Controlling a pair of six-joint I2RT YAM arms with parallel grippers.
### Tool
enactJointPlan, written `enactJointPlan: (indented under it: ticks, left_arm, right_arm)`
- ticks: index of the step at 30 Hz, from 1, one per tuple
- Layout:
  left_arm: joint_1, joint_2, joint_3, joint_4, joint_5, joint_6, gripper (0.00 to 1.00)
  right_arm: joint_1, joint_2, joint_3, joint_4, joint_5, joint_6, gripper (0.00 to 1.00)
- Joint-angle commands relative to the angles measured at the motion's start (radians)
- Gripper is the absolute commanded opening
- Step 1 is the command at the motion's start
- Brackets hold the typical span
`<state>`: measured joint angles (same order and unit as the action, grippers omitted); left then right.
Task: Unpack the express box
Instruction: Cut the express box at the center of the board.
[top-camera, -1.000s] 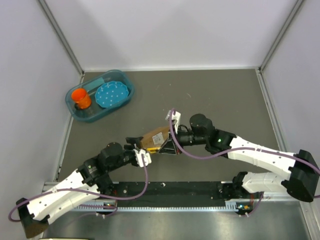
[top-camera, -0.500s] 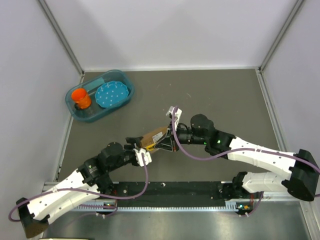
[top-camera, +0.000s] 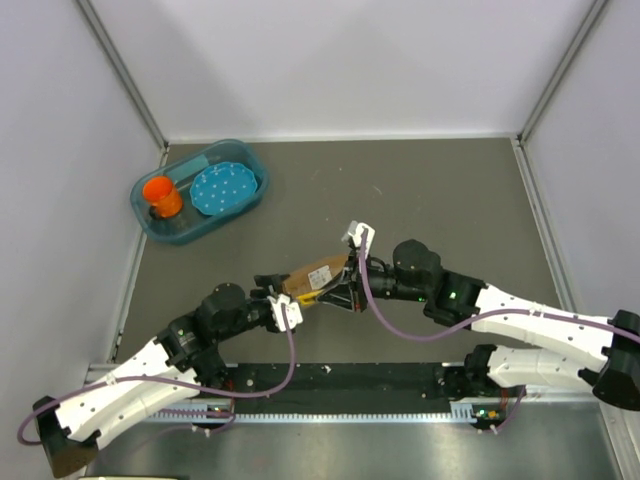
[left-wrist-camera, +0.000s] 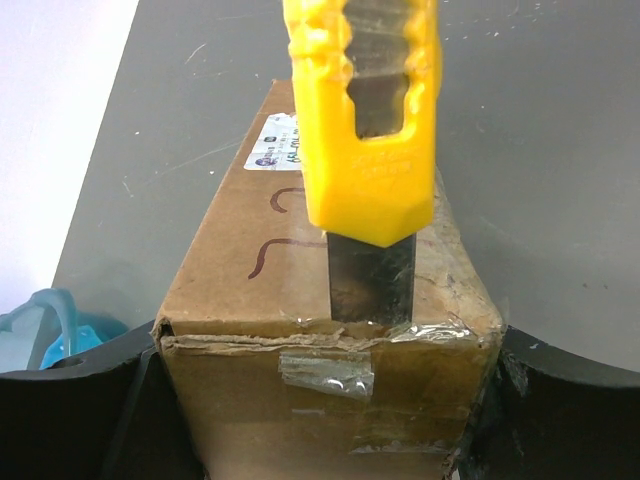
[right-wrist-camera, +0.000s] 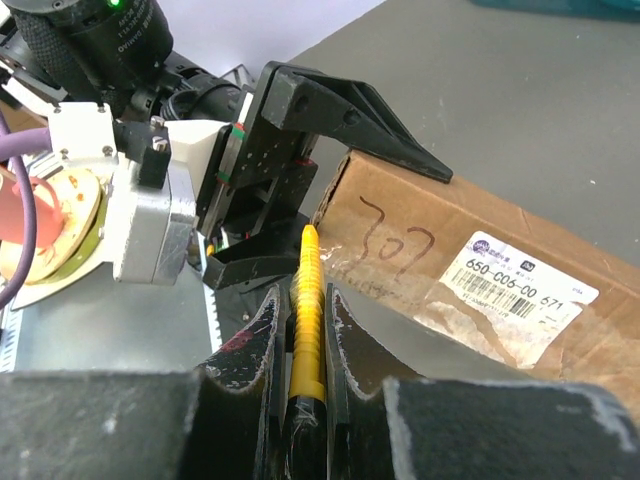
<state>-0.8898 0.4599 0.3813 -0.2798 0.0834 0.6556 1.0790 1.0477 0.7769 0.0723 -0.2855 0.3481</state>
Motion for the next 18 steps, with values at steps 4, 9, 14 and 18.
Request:
enactJointPlan:
  ticks: [4,9,14,18]
  left_arm:
    - [0.011,-0.009,0.037,0.114,0.007,-0.007,0.25]
    - [0.012,-0.001,0.036,0.119,0.016,-0.004,0.25]
    - [0.012,0.005,0.036,0.125,0.022,-0.001,0.25]
    - [0.012,0.014,0.037,0.133,0.022,0.006,0.25]
  right_arm:
    - [0.013,-0.028,0.004,-0.035,-0.012,-0.012,0.00]
    - [0.013,0.003,0.022,-0.037,-0.029,-0.018,0.00]
    - [0.013,0.090,0.077,-0.031,-0.072,-0.021,0.00]
    - [0.015,0.135,0.091,-0.034,-0.095,-0.023,0.00]
